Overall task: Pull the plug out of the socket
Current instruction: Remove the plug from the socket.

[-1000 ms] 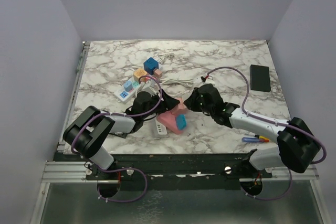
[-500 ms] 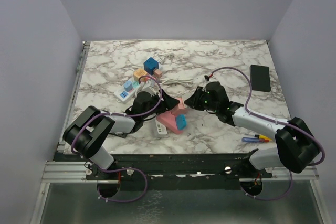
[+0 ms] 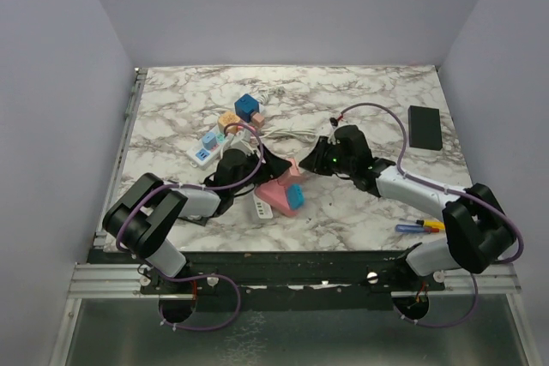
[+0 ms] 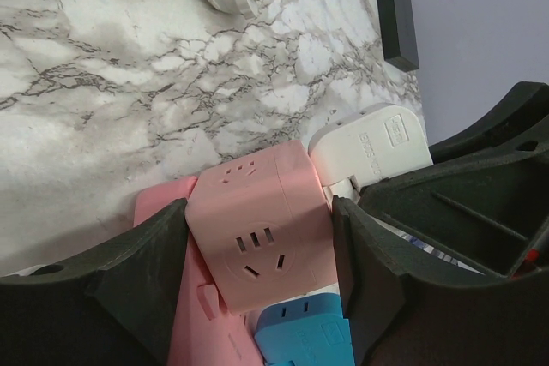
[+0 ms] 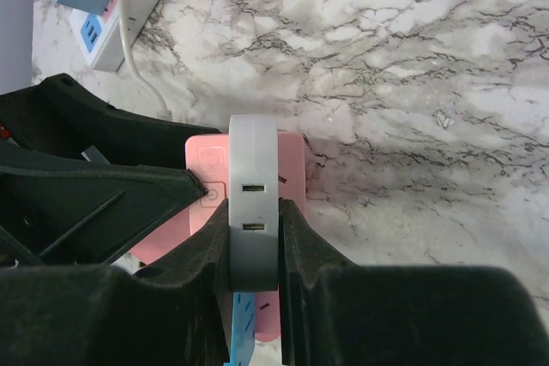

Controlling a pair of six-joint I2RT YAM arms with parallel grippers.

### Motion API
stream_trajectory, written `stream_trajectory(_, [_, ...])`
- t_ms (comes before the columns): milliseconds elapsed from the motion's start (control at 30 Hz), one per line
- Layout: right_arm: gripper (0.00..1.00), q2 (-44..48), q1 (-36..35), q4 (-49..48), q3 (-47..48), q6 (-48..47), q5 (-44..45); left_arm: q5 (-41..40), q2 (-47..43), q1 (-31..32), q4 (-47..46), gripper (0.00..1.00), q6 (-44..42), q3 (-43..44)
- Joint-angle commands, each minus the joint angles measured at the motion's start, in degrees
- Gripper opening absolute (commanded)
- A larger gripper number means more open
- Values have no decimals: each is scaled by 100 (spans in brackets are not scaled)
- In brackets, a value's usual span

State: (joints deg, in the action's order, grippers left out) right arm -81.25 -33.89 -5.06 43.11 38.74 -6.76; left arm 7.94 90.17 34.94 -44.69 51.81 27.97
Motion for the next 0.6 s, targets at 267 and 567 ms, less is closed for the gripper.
stream_trajectory(267, [0, 17, 111, 58, -101, -348, 183, -363, 144, -43, 1176, 6, -686, -242])
stream_trajectory(567, [0, 636, 36, -795, -913, -297, 311, -518, 102, -40, 1232, 6, -593, -268])
